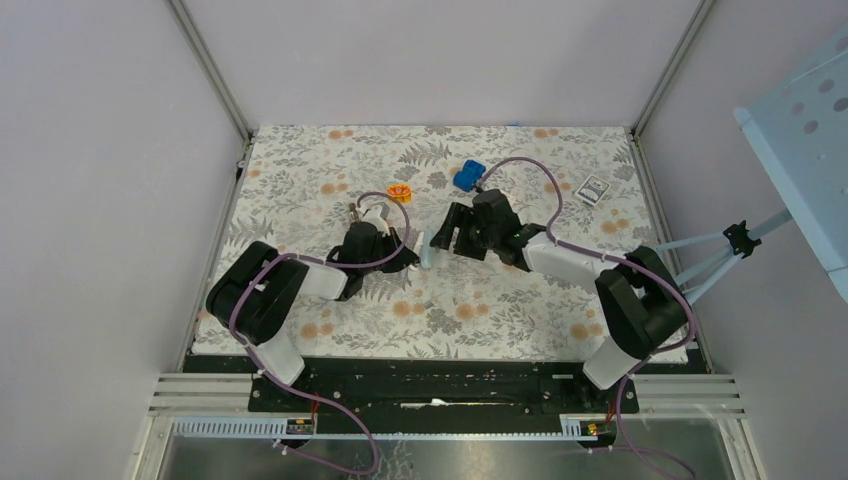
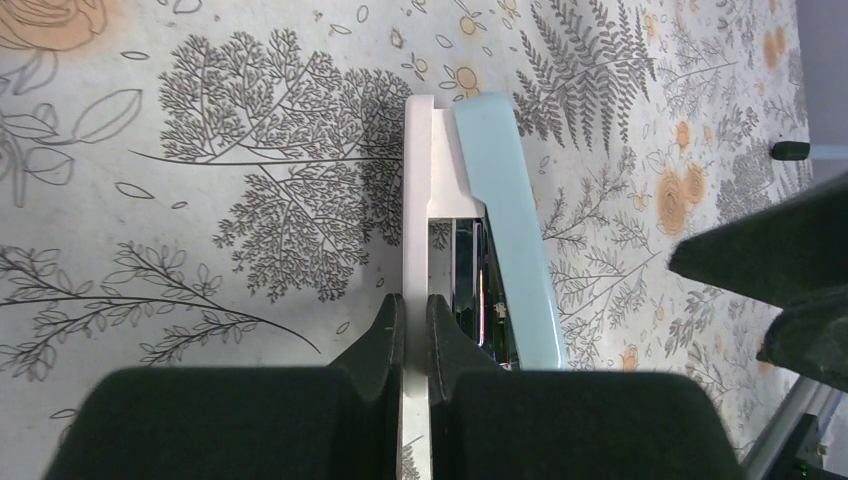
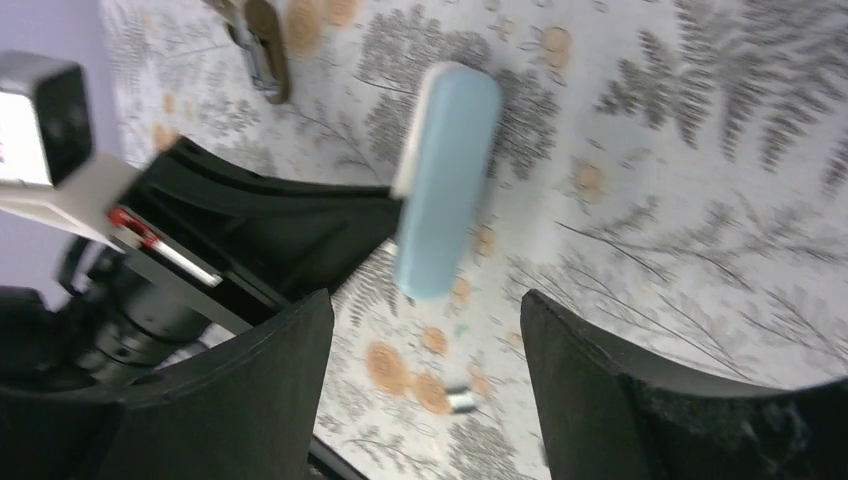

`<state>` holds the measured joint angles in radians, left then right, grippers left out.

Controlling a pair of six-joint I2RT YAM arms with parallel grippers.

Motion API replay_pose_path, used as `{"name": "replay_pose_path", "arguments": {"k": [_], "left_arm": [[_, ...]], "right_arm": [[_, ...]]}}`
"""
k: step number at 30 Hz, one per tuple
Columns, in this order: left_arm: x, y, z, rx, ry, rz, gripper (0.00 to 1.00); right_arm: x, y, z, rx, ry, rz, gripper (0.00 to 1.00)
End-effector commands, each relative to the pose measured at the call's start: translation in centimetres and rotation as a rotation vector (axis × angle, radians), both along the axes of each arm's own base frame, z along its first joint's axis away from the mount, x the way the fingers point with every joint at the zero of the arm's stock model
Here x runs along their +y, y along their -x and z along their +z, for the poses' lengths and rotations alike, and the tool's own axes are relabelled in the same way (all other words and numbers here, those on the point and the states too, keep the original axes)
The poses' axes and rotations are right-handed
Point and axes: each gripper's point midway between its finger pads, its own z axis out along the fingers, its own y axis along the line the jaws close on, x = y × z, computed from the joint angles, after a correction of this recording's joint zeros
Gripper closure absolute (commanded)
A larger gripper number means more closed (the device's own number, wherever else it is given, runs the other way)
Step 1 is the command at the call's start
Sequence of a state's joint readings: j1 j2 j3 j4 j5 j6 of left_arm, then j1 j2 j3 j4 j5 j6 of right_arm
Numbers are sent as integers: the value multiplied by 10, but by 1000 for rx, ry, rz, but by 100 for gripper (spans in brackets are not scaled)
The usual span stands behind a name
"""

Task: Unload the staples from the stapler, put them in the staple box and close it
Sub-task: Pick up the stapler from the center of the board.

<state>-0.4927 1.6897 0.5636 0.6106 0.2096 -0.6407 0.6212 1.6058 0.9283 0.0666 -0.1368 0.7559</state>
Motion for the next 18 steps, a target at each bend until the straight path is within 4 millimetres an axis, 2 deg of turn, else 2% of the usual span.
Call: {"name": "replay_pose_path", "arguments": {"k": [1,4,8,15,18], "left_arm": [[-11,3,15,-28,70,-36,100],[-11,4,15,-24,77,-34,100],[-6,4,16,-25,82,0,100],[1,2,14,-7,100,54,100],[0,2,13,-2,111,52,100]], "right_arm": [[45,-21,30,16,-208,44,24],[54,-29,18,97,-207,22,24],[48,-34,-6,168,-152,-67,26],[43,-27,-24,224,-136,-101,31],[48,-24,-29,249,-152,-85,33]]}}
